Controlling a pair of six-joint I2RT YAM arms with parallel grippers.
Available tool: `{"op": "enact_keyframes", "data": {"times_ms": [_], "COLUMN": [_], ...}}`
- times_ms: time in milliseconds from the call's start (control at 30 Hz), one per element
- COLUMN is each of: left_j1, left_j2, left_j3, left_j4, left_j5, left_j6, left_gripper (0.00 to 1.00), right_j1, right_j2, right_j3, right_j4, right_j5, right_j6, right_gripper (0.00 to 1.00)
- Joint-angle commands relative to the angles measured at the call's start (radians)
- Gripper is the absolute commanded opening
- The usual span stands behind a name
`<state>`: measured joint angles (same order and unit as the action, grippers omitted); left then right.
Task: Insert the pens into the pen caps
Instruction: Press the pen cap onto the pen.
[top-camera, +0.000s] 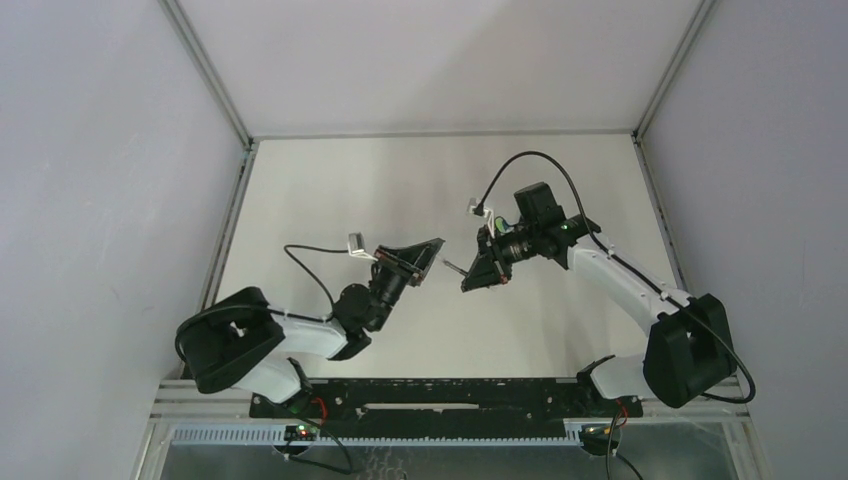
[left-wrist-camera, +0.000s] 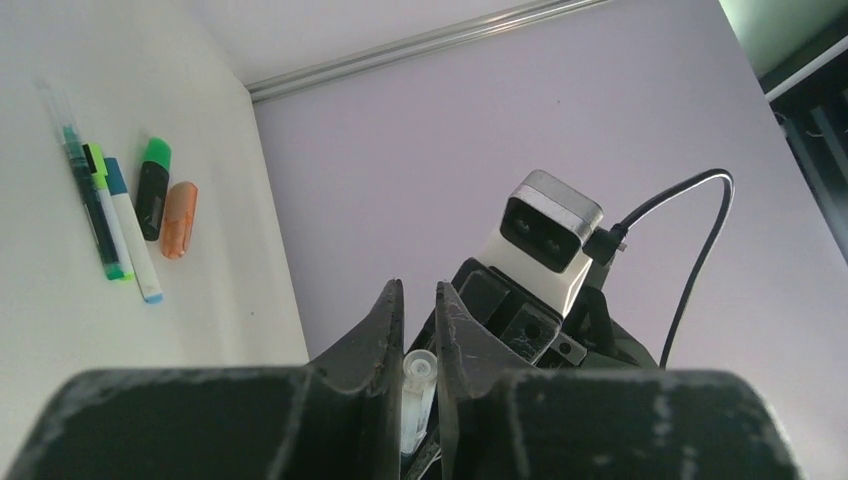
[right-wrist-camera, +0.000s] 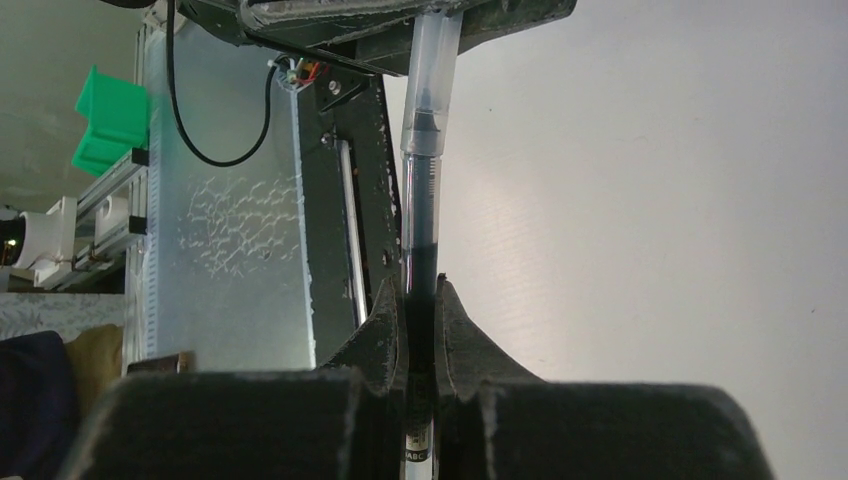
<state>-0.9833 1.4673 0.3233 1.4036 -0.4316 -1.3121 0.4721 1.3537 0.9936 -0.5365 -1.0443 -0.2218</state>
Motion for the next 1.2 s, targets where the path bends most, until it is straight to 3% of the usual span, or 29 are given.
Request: {"op": "enact_keyframes", "data": {"times_ms": [0, 333, 533, 900, 1167], "left_j1": [-0.039, -0.009, 0.001, 0.013, 0.037], "left_j2": [-0.069, -0.211, -0.338, -0.494, -0.48], "left_j3": [0.013, -0.035, -0.048, -0.013, 0.002], "left_j4": [-0.049, -0.149, -0.299, -0.619, -0.635], "left_j5": [0.227, 0.192, 0.161, 0.144, 0.166], "left_j6": [0.033, 0.082, 0.146, 0.22, 0.181], "left_gripper": [0.19, 0.54, 0.67, 0.67, 0.58], "right_j1": [0.056, 0.053, 0.046, 0.032, 0.058], "right_j2": [0.027, 0.035, 0.022, 0.01, 0.012], "right_j3": [0.058, 0.058, 0.059, 0.058, 0.058], "right_j4": [0.097, 0.095, 0.087, 0.072, 0.052], "right_j5": [-0.052, -0.067, -0.104, -0.184, -0.16], "right_j6": [-0.07, -0.073, -0.087, -0.105, -0.139], "right_gripper": [0.0, 0.0, 0.0, 0.0, 0.0]}}
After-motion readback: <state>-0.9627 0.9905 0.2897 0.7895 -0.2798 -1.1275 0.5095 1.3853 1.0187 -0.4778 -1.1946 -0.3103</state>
